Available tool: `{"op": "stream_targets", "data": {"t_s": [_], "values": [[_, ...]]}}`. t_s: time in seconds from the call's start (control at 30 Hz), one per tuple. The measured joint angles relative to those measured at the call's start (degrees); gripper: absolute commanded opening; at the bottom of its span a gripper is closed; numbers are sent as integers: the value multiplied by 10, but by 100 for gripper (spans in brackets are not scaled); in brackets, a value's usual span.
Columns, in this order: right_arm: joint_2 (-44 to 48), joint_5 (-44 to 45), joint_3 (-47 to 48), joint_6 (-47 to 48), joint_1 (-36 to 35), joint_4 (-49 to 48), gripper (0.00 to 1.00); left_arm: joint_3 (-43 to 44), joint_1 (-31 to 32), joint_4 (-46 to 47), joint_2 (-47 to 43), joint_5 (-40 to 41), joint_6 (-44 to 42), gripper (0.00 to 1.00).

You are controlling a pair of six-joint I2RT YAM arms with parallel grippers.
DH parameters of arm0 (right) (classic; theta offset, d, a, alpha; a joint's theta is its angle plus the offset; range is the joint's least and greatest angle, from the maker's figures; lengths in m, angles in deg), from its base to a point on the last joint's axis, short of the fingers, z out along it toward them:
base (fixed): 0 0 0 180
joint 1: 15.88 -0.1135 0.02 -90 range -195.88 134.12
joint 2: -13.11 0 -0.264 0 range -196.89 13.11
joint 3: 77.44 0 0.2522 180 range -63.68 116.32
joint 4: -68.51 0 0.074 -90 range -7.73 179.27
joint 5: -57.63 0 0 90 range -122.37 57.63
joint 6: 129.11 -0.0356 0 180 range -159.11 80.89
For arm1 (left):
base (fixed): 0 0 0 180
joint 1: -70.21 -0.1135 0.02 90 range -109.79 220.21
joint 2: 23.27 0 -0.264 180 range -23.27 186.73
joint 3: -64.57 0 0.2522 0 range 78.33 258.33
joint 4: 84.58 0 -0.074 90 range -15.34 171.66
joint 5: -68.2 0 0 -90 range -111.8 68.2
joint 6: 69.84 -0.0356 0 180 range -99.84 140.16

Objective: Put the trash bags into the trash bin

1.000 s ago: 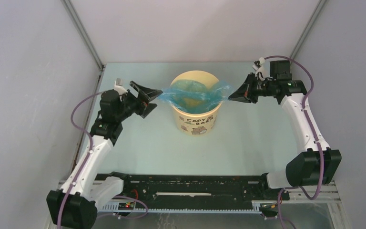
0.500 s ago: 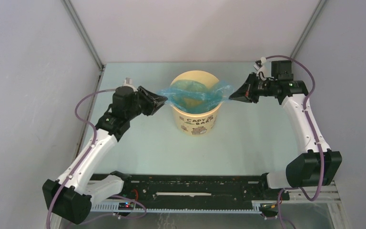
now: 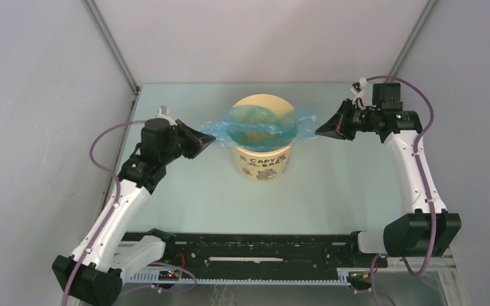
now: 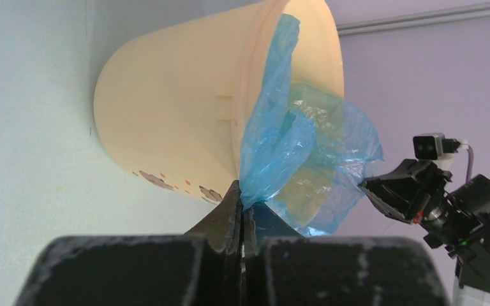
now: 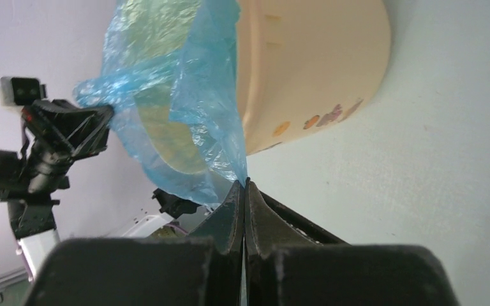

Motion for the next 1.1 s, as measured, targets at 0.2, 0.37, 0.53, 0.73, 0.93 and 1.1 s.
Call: {"op": "stream_targets", "data": {"t_s": [0.2,0.37,0.53,0.73,0.93,1.1], "values": [[4,35,-2,17,12,23,0,-1,-1,-5,-21,-17,-16,0],[3,49,-23,28,15,27,0,-14,-4,-14,-15,-26,-42,0],[0,52,-46,34,15,28,0,-39,-5,-15,14,-50,-62,0],[2,52,-60,37,15,41,0,-70,-5,-26,-15,-60,-63,0],[21,51,-92,37,14,35,0,-71,-6,-26,-31,-63,-64,0],[19,51,-96,41,19,41,0,-71,-7,-39,-28,-61,-73,0]]}}
